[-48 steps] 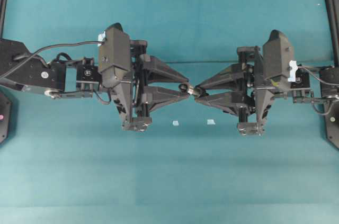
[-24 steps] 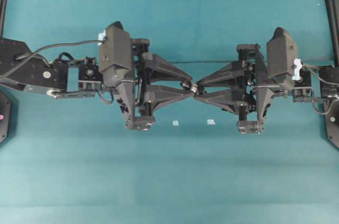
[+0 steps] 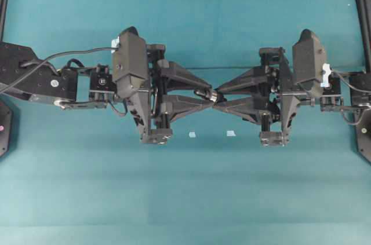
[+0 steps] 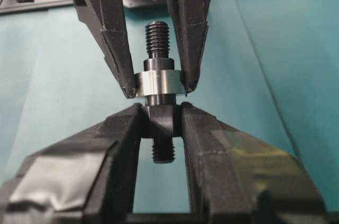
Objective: Insert the washer onto the shaft with both hands.
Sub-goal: 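Push the washer down the shaft with the left gripper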
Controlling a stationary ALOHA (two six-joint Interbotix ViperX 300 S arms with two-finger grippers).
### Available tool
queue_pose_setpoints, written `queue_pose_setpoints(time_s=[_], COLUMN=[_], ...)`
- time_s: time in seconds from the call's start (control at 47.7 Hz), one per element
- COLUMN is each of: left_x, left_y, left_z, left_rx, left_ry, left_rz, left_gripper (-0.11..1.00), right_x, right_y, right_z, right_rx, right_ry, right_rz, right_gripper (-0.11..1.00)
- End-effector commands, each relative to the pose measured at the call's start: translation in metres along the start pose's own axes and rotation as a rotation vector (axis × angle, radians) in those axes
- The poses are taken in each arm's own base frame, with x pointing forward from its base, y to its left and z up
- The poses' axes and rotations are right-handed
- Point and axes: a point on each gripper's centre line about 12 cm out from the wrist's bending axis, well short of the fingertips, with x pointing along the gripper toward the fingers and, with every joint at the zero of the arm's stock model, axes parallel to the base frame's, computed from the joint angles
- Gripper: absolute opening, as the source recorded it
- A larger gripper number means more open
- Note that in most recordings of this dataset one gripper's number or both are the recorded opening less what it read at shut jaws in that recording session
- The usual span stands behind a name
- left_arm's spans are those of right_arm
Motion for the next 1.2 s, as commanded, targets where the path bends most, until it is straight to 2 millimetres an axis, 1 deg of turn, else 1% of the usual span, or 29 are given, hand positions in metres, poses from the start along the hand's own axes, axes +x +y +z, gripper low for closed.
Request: queue_pose_setpoints(time_s=[0.0, 0.776, 1.175], left_x=[0.001, 0.004, 0.004], left_y=[-0.004, -0.003, -0.002], left_z=[0.005, 0.005, -0.001], left_rx=[0.005, 0.004, 0.003], left_ry=[-0.005, 0.002, 0.054], left_rz=[-0.008, -0.006, 0.002], left_gripper=[0.36, 0.36, 0.36], right_x=[0.001, 0.001, 0.001], right_y=[-0.001, -0.001, -0.001], right_z=[0.012, 0.011, 0.002], right_rx=[0.001, 0.004, 0.002], right_ry=[-0.045, -0.037, 0.025], right_rz=[-0.001, -0.003, -0.008], right_gripper=[0.00, 0.00, 0.00])
